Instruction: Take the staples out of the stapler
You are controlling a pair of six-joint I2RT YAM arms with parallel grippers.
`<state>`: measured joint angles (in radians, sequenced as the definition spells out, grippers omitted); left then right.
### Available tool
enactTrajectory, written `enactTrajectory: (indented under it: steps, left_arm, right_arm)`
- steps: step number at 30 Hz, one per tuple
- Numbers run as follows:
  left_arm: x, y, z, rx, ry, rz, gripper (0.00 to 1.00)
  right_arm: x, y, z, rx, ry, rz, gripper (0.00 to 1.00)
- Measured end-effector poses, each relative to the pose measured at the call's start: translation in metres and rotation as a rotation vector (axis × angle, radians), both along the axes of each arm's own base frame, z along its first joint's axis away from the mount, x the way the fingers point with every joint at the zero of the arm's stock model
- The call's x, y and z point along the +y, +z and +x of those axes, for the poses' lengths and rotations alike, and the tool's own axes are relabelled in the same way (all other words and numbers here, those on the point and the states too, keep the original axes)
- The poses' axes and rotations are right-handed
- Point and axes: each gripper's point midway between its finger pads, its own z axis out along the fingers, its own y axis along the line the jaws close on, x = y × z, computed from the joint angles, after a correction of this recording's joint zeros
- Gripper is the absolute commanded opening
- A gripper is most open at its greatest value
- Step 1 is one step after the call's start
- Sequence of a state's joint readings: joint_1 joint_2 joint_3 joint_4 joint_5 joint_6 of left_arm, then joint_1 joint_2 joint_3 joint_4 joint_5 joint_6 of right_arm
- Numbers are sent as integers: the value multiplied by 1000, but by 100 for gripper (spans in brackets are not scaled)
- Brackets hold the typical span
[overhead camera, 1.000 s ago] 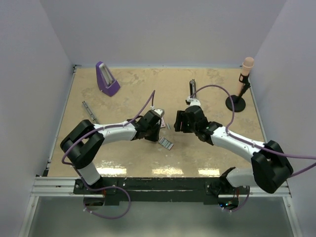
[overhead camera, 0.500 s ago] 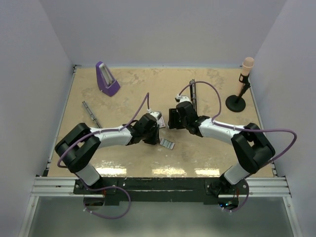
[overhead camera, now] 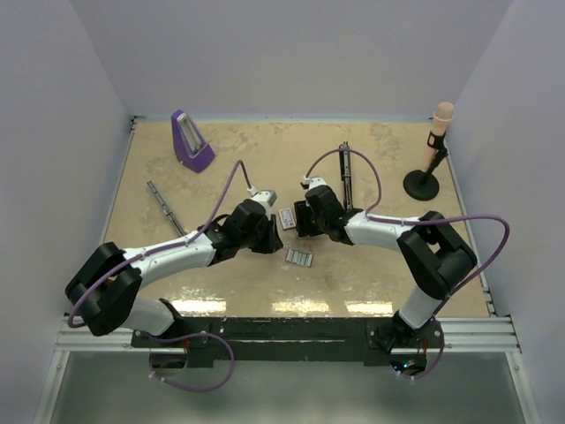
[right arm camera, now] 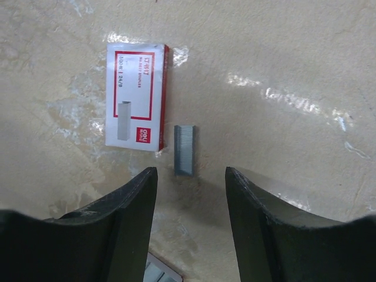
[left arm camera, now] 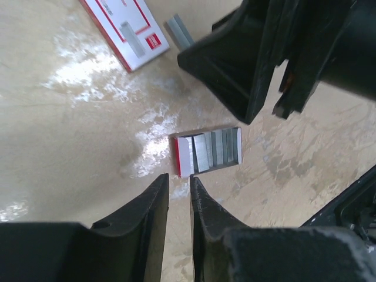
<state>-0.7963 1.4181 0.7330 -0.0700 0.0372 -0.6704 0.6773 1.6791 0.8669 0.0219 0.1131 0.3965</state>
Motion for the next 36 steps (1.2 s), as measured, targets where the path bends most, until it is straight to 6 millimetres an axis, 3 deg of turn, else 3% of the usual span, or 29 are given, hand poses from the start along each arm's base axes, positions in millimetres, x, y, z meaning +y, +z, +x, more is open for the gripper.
enactTrajectory:
  steps: [4, 11, 22, 30, 36]
  left_arm:
    - [15, 16, 12, -32, 55, -16, 26]
    - [34, 25, 21, -51, 113, 0, 26]
    - [38, 29, 22, -57, 123, -4, 26]
    - [38, 33, 22, -65, 123, -12, 27]
    - [39, 37, 23, -73, 128, -20, 27]
  right_arm:
    - [8, -7, -1, 2, 21, -22, 50]
    - [12, -8, 3, -24, 13, -58, 43]
    - [15, -10, -6, -55, 8, -159, 36]
    - [17, -10, -7, -72, -4, -197, 25]
    - [15, -10, -6, -75, -29, -201, 28]
